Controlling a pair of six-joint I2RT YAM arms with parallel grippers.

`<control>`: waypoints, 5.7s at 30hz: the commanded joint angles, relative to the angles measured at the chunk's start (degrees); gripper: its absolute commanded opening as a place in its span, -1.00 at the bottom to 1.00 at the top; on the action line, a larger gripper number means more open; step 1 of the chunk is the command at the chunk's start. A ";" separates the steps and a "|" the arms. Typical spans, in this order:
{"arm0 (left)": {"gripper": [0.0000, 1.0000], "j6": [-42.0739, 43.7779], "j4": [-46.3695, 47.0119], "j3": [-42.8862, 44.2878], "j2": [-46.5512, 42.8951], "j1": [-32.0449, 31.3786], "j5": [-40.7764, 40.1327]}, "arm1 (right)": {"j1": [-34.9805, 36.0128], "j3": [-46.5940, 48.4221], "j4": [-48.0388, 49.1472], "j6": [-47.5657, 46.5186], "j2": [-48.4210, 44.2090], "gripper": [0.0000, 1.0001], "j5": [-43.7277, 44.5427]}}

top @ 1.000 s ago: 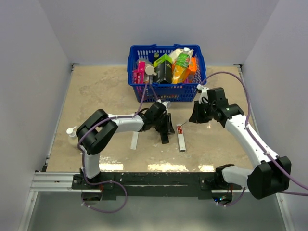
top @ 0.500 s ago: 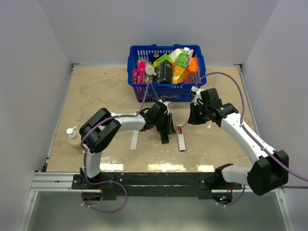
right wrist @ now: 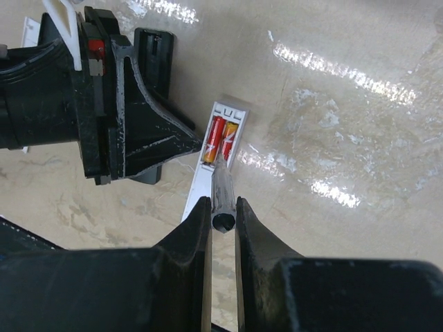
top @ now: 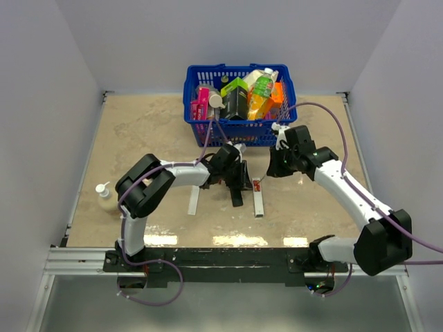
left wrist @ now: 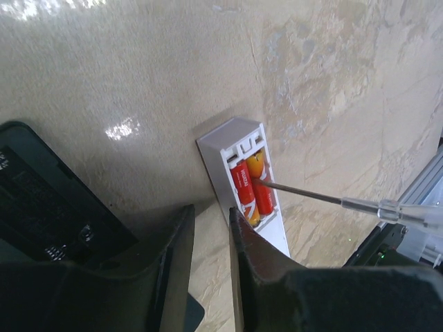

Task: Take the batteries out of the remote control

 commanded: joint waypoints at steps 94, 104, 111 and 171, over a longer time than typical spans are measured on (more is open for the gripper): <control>-0.46 5.61 -1.87 -11.94 -12.38 -6.34 -2.68 | -8.90 -28.06 30.61 17.88 -11.70 -0.97 0.34; -0.47 4.20 -0.99 -12.91 -11.76 -6.34 -3.55 | -9.43 -33.25 36.60 19.90 -16.45 -0.95 1.92; -0.53 3.06 -0.02 -13.00 -10.97 -6.34 -3.29 | -10.22 -36.60 42.93 21.84 -11.35 -1.00 -2.57; -0.53 -1.69 4.46 -15.11 -11.32 -6.43 -4.79 | -12.07 -36.60 50.83 30.00 -9.06 -1.00 -17.85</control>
